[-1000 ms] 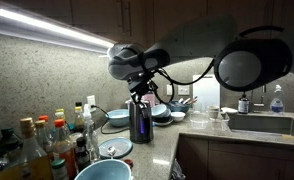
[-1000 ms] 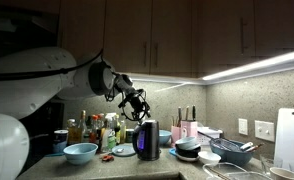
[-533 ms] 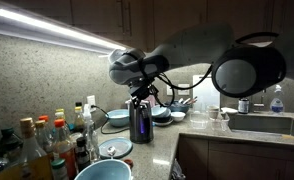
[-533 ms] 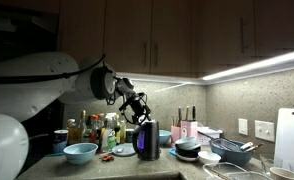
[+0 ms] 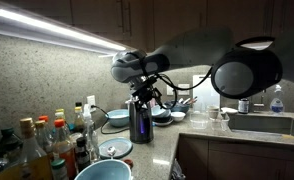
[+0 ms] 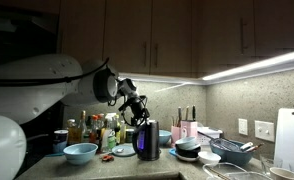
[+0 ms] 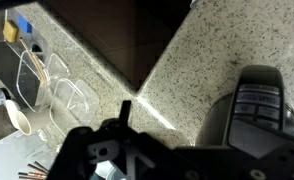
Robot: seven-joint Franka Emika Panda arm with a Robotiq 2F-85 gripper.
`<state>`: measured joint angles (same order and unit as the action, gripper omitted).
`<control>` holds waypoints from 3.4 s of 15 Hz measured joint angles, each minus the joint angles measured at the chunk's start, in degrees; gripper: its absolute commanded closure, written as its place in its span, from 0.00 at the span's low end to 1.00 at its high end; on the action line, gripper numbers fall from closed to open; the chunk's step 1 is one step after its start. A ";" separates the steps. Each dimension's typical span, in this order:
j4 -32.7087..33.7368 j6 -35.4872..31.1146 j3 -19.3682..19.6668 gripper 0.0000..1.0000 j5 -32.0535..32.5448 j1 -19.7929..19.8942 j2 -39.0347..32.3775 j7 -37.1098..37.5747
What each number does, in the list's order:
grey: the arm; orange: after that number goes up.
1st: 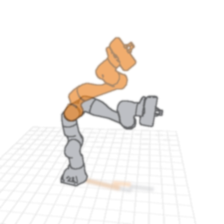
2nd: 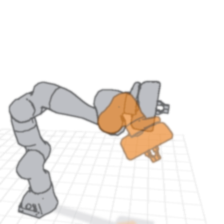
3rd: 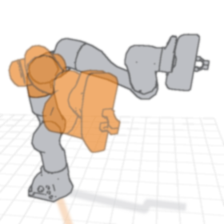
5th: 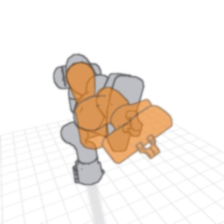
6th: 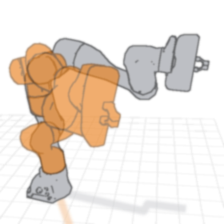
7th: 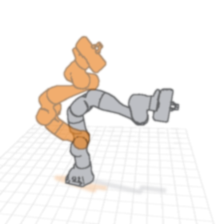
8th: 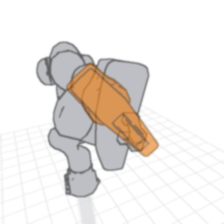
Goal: Turn off the black electric kettle then open the lid
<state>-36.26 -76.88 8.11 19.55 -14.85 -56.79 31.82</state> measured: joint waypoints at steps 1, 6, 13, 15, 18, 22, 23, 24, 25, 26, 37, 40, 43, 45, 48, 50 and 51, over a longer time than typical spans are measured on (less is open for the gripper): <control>0.37 0.10 -0.20 0.00 -0.54 0.35 -0.12 -0.04; 1.46 0.26 -0.54 0.00 -1.25 0.74 -0.34 -0.13; 3.30 -0.44 -0.32 0.00 -0.66 -0.38 -0.58 -0.13; 3.59 -0.44 0.49 0.00 0.77 -0.79 -0.72 -0.08; 4.25 -0.30 2.09 0.00 3.80 -2.06 -0.72 -0.08; 4.73 -0.15 2.80 0.00 4.66 -2.83 -0.76 -0.08; 4.73 -0.11 2.80 0.00 4.66 -2.83 -0.80 -0.08; 4.73 -0.08 2.80 0.00 4.66 -2.83 -0.85 -0.08; 4.73 -0.08 2.80 0.00 4.66 -2.83 -0.93 -0.08; 4.73 -0.10 2.80 0.00 4.66 -2.81 -1.05 -0.09; 4.83 -0.54 2.72 0.00 4.51 -1.74 -2.98 -1.10; 5.22 -0.53 2.08 0.00 3.57 -0.96 -2.98 -2.58; 6.03 -0.52 0.62 0.00 1.49 0.70 -2.98 -5.48; 6.51 -0.51 -0.48 0.00 -0.14 1.96 -2.97 -7.57; 6.98 -0.35 -1.82 0.00 -2.06 3.46 -2.98 -9.76; 7.00 -0.16 -2.33 0.00 -2.54 3.93 -3.01 -10.44; 7.00 -0.07 -2.61 0.00 -2.58 4.10 -3.03 -10.86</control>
<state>-29.26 -76.95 5.50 16.97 -10.76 -59.81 20.96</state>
